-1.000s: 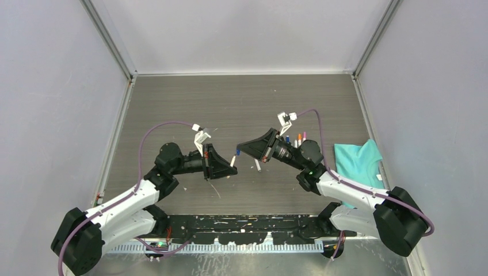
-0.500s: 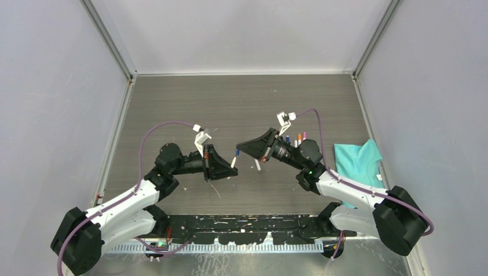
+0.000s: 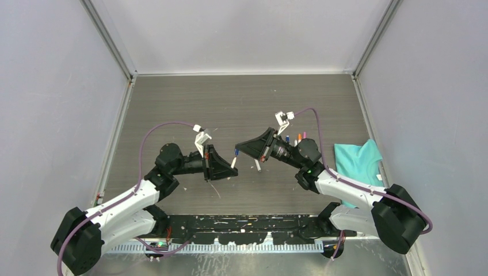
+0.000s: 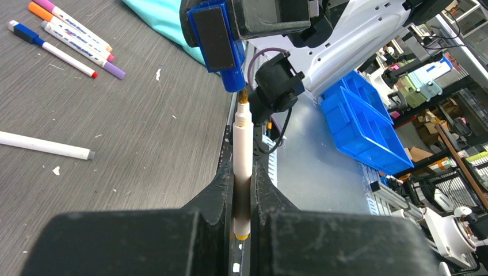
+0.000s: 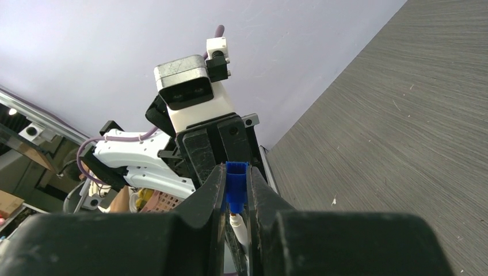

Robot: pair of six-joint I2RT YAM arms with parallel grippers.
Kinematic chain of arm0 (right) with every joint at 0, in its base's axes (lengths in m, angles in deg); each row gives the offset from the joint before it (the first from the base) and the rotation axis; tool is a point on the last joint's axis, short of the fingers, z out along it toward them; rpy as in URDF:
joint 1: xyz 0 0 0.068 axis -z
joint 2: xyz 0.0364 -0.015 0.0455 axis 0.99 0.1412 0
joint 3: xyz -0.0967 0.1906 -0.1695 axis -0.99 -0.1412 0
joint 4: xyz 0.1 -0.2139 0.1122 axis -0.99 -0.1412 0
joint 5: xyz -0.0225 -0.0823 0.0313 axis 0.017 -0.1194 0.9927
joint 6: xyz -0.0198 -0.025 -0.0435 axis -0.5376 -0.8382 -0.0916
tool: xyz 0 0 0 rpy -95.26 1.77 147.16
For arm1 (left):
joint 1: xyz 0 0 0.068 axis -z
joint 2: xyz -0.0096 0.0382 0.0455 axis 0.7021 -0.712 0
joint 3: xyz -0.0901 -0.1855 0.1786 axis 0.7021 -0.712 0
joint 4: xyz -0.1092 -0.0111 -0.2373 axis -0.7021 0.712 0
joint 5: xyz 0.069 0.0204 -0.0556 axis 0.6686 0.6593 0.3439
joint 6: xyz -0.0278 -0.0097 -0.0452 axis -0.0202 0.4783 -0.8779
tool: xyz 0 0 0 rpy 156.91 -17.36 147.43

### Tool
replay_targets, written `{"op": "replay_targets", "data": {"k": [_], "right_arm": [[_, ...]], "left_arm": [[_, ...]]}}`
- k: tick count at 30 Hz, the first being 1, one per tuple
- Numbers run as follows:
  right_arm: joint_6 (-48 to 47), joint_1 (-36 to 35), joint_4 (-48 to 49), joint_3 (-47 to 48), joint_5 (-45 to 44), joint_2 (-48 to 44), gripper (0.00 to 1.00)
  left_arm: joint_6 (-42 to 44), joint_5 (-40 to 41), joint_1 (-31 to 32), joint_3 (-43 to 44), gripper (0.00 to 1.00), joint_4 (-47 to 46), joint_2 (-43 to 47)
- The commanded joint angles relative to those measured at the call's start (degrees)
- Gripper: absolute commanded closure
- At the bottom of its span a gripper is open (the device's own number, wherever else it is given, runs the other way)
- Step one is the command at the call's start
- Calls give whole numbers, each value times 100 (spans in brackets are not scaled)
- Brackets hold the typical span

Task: Insert the pens into the pen caps
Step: Insert the pen cap onto the pen, then press the pen cap onto the pen.

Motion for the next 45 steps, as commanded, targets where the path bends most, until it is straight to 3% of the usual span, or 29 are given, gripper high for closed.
{"op": "replay_targets", "data": {"k": [1, 25, 45], "right_arm": [[-37, -38, 391, 215, 116, -1, 99], [-226, -299, 534, -73, 297, 11, 99], [-313, -514, 466, -318, 727, 247, 99]], "left_arm": [[57, -27, 14, 230, 100, -240, -1], [223, 798, -39, 399, 100, -22, 272], [-216, 731, -340, 585, 100, -483, 226]]}}
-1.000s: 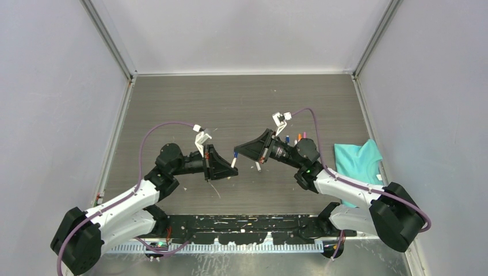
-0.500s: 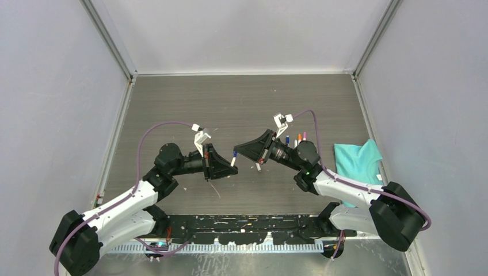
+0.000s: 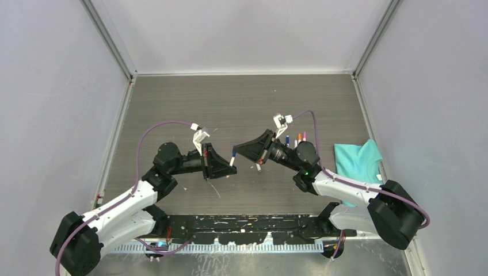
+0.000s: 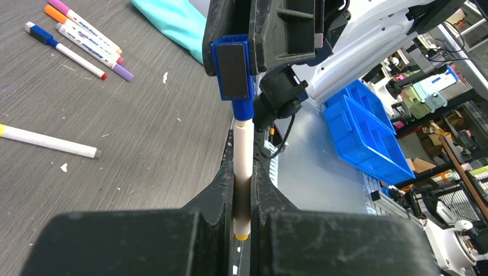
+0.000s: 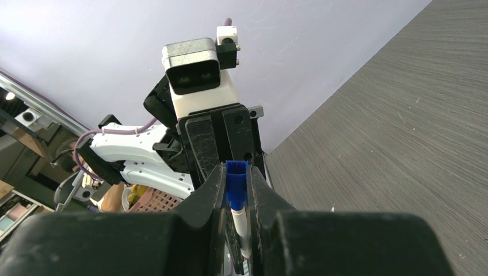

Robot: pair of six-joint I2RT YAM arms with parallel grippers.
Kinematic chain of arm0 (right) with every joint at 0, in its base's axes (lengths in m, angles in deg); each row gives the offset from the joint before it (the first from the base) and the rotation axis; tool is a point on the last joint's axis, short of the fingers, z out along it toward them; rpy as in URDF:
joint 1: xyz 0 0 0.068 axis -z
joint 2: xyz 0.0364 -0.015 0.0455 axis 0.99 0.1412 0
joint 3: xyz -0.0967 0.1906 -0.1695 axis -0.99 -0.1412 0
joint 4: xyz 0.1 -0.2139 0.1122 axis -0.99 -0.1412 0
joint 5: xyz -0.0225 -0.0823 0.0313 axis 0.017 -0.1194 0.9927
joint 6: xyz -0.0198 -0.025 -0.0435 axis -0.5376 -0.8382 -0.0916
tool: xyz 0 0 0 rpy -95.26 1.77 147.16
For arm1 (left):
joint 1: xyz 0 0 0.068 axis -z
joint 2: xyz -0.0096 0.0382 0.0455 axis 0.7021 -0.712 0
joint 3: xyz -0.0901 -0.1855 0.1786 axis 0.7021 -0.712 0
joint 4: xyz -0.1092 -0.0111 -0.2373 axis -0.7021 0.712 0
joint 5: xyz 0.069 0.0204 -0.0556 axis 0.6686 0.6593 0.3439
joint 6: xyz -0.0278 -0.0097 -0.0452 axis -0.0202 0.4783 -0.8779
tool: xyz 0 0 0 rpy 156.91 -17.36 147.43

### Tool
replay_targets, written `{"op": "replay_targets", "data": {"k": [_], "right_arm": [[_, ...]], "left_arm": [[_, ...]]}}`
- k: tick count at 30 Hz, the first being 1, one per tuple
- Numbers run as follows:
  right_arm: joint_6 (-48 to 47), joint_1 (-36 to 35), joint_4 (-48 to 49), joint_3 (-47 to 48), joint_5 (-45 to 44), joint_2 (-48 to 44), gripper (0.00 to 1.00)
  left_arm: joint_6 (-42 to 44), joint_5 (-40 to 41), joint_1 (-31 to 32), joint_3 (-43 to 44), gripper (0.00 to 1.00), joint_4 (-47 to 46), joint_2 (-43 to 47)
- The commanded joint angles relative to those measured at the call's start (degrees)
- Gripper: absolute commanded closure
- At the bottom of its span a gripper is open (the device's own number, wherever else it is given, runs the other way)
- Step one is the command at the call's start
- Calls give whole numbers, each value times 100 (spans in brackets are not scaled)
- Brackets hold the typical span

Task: Insert the pens into the pen caps
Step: Press the pen cap onto the pen.

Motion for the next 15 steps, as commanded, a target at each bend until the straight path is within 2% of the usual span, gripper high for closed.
{"op": "replay_targets", "data": {"k": [1, 15], "right_arm": [[-104, -265, -128, -191, 851, 53, 99], [-70, -505, -680, -510, 732, -17, 99]], "left_arm": [[-245, 495, -236, 476, 100, -917, -9], [-762, 531, -590, 445, 100, -1480, -71]]}}
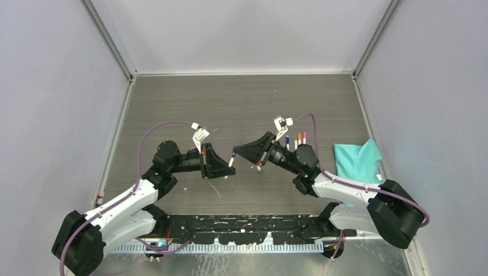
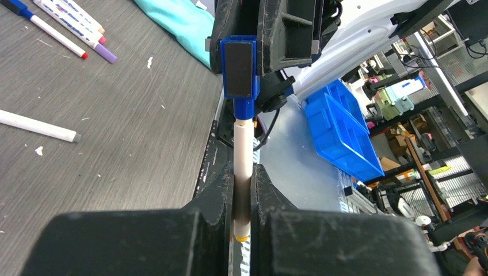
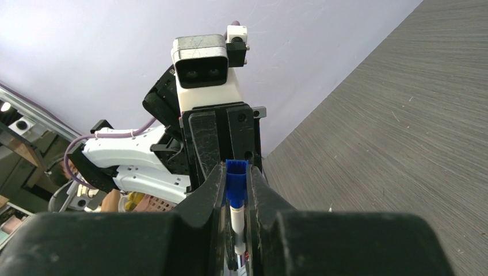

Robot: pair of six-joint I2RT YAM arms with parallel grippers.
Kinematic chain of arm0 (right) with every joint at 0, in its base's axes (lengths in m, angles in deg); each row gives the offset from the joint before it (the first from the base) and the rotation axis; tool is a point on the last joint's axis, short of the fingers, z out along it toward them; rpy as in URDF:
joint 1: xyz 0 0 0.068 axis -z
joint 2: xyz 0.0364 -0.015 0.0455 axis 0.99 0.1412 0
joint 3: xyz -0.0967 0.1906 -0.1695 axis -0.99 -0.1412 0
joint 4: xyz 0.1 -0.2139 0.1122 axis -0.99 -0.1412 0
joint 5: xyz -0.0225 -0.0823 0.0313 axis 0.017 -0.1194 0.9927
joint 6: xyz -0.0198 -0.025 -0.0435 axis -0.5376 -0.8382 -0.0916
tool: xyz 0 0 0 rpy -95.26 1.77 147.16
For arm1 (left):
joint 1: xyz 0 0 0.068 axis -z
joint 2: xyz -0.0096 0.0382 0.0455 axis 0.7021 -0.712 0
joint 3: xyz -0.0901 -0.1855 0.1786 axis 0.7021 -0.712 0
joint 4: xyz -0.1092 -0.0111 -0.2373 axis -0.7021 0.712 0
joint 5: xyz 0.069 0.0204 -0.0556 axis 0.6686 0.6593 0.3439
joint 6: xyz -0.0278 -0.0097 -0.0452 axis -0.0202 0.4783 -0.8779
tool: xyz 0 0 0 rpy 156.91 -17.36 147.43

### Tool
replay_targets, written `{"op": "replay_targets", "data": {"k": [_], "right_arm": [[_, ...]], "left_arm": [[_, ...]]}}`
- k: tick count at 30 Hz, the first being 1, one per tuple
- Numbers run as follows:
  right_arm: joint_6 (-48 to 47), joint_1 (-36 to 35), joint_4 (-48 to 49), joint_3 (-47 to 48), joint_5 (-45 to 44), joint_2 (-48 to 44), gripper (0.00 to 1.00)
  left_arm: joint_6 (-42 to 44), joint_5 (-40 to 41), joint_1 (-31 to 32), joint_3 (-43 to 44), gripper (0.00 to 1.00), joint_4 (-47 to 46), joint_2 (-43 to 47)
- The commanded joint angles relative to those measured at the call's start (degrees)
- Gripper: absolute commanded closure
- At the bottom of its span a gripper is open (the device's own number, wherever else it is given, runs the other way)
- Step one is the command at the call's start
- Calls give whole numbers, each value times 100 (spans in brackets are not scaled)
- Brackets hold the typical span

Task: Insert the pens into the pen caps
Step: Press the pen cap onto the pen.

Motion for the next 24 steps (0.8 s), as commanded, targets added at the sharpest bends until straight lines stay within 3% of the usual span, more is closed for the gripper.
{"op": "replay_targets", "data": {"k": [1, 19, 24], "right_arm": [[-1, -386, -832, -381, 976, -74, 99], [593, -926, -850, -680, 892, 191, 99], [199, -959, -1599, -583, 1124, -41, 99]], "left_arm": [[-277, 982, -347, 429, 100, -1464, 24], [-308, 997, -485, 548, 100, -1450, -219], [-516, 865, -616, 598, 100, -1479, -278]]}}
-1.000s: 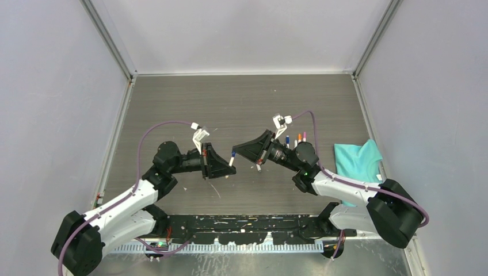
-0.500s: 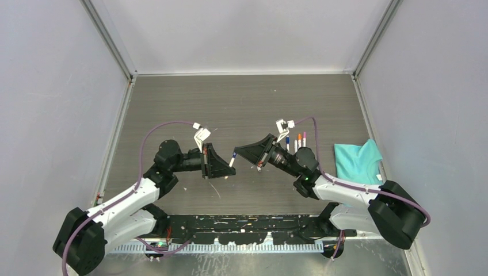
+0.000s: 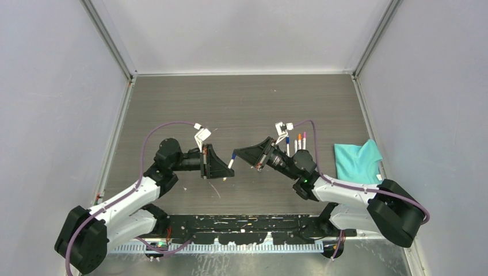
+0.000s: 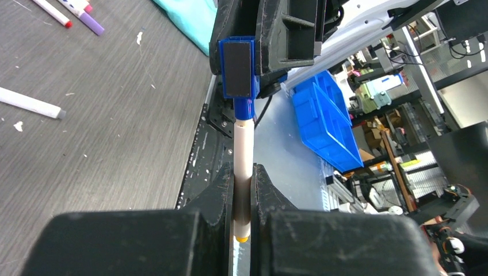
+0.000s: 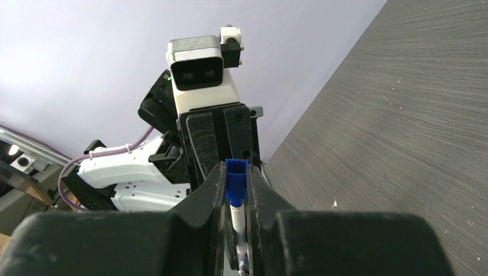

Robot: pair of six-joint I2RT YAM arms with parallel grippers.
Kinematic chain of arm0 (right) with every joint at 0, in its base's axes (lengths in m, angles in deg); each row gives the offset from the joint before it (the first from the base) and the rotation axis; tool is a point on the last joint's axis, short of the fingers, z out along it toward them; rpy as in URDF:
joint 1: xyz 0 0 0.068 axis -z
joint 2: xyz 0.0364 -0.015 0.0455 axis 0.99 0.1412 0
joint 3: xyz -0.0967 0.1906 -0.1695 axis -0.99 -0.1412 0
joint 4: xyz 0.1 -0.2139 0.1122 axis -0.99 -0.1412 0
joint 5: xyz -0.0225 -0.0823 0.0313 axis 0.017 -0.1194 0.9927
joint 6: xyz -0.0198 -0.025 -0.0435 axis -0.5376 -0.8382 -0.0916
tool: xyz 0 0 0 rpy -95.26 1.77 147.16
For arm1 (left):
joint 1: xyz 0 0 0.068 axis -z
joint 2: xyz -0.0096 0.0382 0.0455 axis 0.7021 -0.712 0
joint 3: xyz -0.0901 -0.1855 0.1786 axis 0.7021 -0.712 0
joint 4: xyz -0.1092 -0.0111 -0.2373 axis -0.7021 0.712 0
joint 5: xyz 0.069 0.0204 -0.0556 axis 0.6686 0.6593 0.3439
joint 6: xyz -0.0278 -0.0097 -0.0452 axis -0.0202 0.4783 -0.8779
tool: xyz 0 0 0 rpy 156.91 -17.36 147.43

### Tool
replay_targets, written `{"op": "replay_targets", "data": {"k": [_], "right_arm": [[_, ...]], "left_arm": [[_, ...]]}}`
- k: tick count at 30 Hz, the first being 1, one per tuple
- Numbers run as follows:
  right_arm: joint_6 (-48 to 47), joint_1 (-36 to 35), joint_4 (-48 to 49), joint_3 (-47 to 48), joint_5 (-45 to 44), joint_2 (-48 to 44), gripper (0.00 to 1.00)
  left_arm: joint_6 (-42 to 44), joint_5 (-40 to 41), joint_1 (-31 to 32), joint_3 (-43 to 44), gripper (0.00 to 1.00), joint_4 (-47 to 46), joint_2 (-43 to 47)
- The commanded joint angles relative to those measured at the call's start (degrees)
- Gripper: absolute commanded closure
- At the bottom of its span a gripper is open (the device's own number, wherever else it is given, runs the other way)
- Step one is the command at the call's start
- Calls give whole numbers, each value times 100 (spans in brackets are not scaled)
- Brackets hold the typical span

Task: Insert the pens into the pen caps
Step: Press the pen cap onto the pen.

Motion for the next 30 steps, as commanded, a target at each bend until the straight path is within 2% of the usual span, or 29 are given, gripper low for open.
{"op": "replay_targets", "data": {"k": [1, 11, 24, 30], "right_arm": [[-370, -605, -1717, -231, 2062, -69, 99], [-452, -732, -1719, -271, 2214, 29, 99], [-25, -969, -1361, -374, 2208, 295, 99], [-9, -1088, -1596, -408, 2238, 202, 99]], "left_arm": [[-341, 1283, -432, 591, 100, -1605, -4], [-851, 1133, -609, 581, 100, -2218, -332], [-478, 1454, -624, 534, 100, -2197, -357], [-377, 1547, -624, 563, 100, -2148, -320]]}}
